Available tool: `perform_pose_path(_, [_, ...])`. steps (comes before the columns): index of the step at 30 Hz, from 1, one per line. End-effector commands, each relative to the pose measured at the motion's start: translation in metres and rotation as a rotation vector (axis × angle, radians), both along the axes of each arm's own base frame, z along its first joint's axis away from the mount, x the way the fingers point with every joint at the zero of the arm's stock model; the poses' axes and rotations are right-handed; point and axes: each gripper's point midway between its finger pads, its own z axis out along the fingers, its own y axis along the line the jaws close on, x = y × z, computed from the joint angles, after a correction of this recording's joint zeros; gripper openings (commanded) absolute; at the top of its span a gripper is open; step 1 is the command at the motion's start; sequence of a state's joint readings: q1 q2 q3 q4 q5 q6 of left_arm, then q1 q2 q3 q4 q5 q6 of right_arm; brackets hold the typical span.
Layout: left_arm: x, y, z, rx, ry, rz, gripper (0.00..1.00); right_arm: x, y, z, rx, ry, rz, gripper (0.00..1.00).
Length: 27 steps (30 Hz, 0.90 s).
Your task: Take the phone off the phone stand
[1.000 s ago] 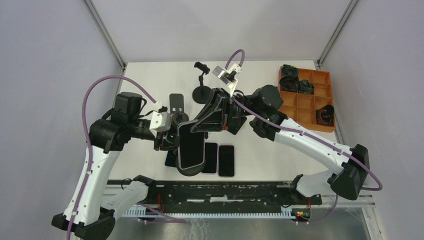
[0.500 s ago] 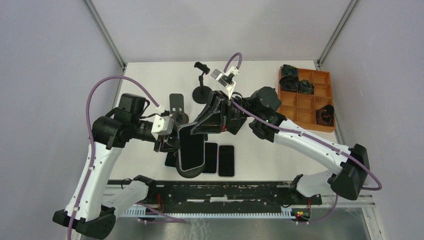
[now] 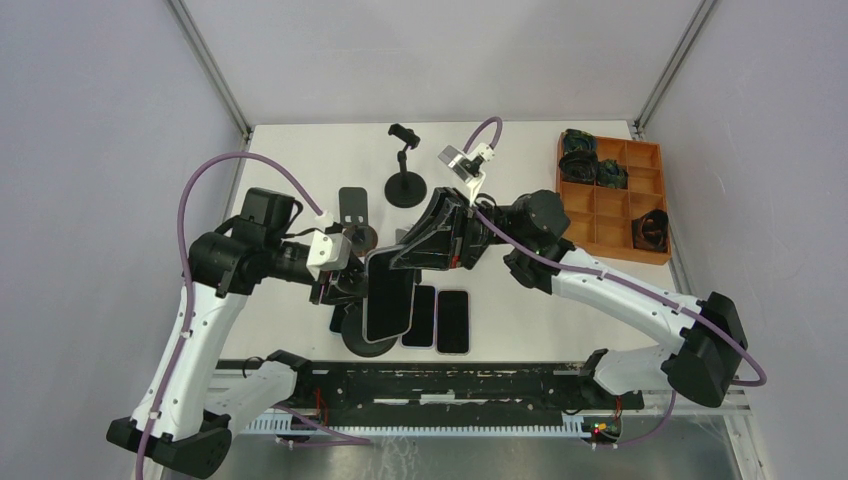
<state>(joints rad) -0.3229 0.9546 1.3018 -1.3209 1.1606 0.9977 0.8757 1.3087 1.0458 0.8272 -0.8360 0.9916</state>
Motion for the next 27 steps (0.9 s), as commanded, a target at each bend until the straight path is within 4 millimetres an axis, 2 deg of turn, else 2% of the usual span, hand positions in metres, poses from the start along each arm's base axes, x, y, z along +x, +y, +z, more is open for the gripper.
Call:
perform_pose_path(1, [-0.023,0.014,-0.014,0.068,-0.022,-0.02,0.02,0.01,-0.079,0.123,0.482,-0.111,-0.248,0.0])
perform_pose_path(8, [-0.026,0.012,-0.013,0.052,-0.016,-0.035,0.02,0.018,-0.087,0.118,0.562,-0.005,-0.242,0.0])
perform_pose_path(13, [-0.026,0.012,-0.013,0.053,-0.019,-0.036,0.02,0.022,-0.087,0.116,0.566,0.0,-0.279,0.0])
perform_pose_path(16, [-0.025,0.012,-0.011,0.053,-0.028,-0.037,0.02,0.02,-0.075,0.114,0.506,-0.031,-0.27,0.0])
perform_pose_path(21, [-0.023,0.009,-0.001,0.032,-0.036,-0.043,0.02,0.016,-0.044,0.085,0.338,-0.044,-0.244,0.01])
perform_pose_path(24, [-0.023,0.006,0.007,0.008,-0.024,-0.053,0.02,0.011,-0.035,0.064,0.285,-0.021,-0.21,0.24])
perform_pose_path(27, [-0.023,0.003,0.018,-0.017,-0.009,-0.057,0.02,0.005,-0.03,0.046,0.242,-0.005,-0.179,0.39])
